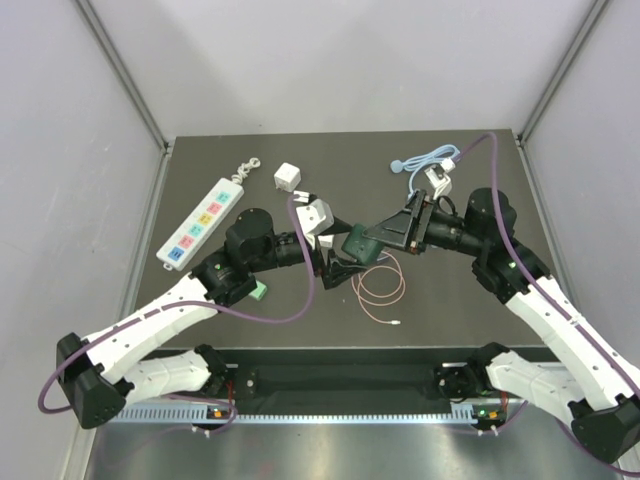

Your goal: Insert the plug

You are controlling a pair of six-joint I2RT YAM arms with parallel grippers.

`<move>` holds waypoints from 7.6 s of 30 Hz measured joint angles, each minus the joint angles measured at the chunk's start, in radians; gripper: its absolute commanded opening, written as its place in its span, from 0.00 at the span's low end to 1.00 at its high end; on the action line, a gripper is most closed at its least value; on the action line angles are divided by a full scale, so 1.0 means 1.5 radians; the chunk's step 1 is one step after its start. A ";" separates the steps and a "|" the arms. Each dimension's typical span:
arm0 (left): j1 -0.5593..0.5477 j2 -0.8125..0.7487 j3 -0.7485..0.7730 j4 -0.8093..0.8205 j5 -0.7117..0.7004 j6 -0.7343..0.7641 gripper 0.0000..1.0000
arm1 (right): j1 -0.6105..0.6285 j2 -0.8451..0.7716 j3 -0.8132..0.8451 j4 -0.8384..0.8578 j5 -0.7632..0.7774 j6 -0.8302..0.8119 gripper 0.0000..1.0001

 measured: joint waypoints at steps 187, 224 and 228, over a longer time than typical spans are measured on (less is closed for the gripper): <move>0.231 0.065 -0.002 -0.365 -0.301 -0.159 0.98 | -0.273 0.776 0.613 -0.543 0.294 -0.816 0.00; 0.231 0.056 -0.003 -0.365 -0.305 -0.158 0.98 | -0.289 0.752 0.563 -0.471 0.288 -0.783 0.00; 0.231 0.056 -0.003 -0.365 -0.306 -0.158 0.98 | -0.288 0.748 0.556 -0.464 0.290 -0.771 0.00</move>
